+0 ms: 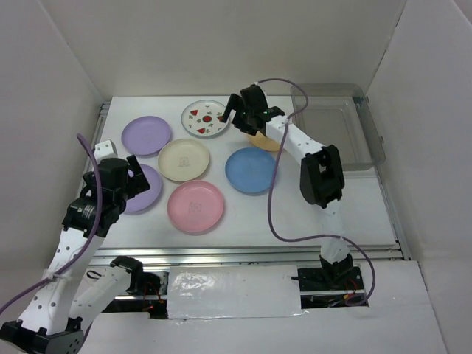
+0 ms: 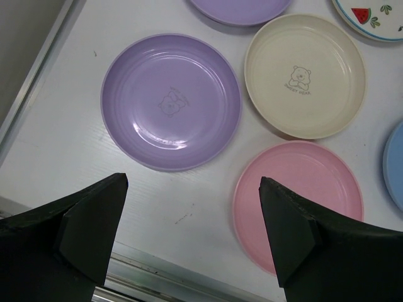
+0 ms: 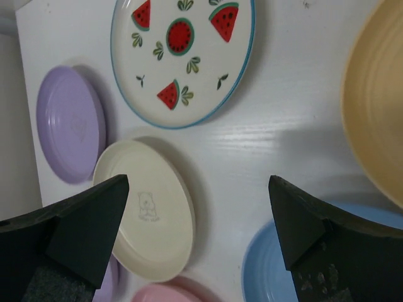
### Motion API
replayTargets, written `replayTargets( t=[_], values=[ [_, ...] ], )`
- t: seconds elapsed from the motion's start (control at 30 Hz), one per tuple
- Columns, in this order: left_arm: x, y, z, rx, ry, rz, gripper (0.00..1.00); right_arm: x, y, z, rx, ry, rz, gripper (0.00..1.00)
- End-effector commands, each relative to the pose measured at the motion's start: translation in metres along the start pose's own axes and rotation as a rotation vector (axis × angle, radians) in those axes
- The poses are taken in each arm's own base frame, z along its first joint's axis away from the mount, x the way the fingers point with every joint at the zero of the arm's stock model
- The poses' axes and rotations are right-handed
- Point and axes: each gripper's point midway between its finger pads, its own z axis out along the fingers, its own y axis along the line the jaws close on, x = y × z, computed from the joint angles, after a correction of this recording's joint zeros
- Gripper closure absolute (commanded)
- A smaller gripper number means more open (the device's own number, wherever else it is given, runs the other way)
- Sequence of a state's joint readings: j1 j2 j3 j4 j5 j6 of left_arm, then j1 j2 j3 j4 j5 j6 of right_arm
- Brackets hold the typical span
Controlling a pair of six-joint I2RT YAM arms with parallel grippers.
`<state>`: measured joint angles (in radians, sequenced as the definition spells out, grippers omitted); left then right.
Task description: Place the plates into the plastic bin on the countertop
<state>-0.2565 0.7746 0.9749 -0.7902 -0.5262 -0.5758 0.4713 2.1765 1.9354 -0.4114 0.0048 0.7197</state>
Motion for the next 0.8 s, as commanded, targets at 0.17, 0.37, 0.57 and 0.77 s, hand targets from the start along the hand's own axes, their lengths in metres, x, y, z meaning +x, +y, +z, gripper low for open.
replayTargets(
  t=[0.17, 0.37, 0.57, 0.77],
  values=[
    [-0.011, -0.007, 0.003, 0.061, -0.026, -0.015, 0.01, -0.023, -0.006, 0.065, -0.058, 0.025, 0.131, 0.0],
    [-0.011, -0.01, 0.001, 0.088, -0.029, -0.015, 0.01, -0.012, -0.01, 0.088, -0.08, 0.057, 0.162, 0.0],
    [-0.011, -0.012, -0.002, 0.107, -0.031, -0.013, 0.01, -0.001, -0.009, 0.107, -0.111, 0.084, 0.193, 0.05],
    [-0.014, -0.012, -0.005, 0.12, -0.042, -0.017, 0.01, 0.011, -0.013, 0.118, -0.096, 0.114, 0.241, 0.17]
  ],
)
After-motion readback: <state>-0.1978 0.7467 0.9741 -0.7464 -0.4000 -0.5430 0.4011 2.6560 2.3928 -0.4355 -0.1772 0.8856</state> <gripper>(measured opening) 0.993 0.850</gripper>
